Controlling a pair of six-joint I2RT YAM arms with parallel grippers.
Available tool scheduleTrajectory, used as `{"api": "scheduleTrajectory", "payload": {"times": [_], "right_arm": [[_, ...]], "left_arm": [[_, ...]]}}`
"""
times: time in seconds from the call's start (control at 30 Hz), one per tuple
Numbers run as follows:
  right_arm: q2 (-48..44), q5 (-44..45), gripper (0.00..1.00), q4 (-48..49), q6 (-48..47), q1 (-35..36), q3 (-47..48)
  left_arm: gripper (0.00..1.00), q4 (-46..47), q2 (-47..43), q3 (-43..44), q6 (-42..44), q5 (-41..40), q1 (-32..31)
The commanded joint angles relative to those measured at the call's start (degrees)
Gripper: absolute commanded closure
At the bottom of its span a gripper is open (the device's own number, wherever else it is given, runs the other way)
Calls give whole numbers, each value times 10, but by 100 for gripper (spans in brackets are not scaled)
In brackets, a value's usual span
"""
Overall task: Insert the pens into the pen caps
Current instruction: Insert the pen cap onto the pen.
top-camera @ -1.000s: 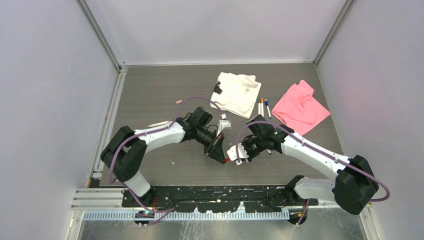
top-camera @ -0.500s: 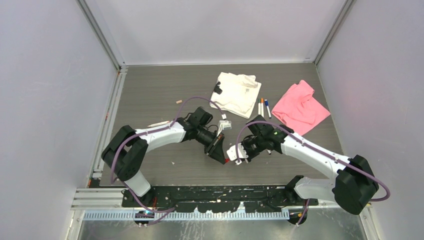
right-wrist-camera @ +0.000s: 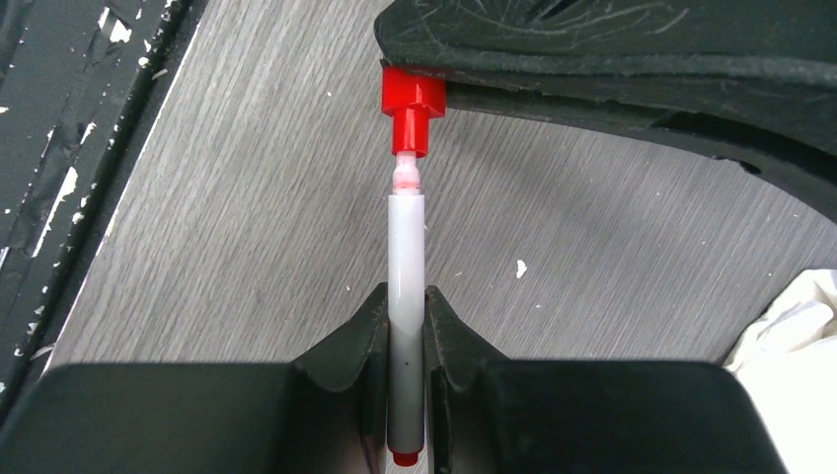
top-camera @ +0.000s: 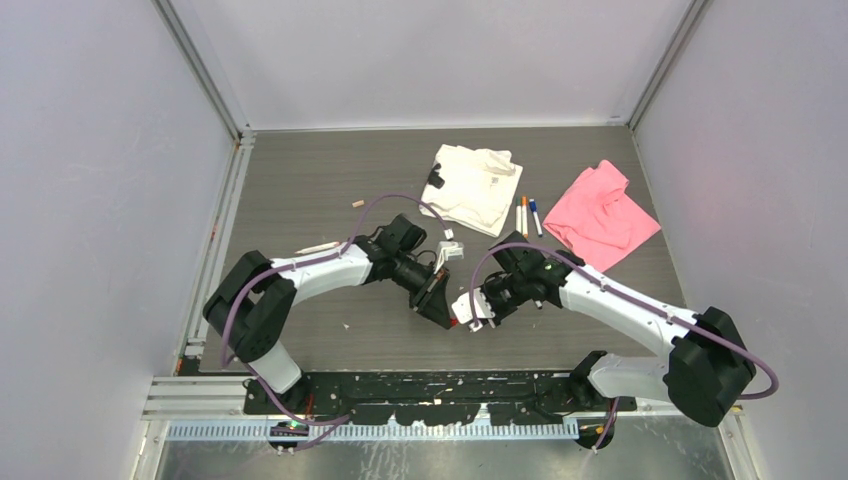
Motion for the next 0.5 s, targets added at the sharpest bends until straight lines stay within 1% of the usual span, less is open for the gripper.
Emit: {"api": "scheduleTrajectory", "payload": {"times": [0.0,0.37,0.47], "right_arm": [[3,-18,99,8,4,8,6],[13,-27,99,9,4,29,6],[20,-28,99,9,4,45,6]], "left_arm": [[99,7,6,26,9,20,-4],[99,8,31,52,-1,19,-11],[99,32,36,56,-24,16,-11]]}}
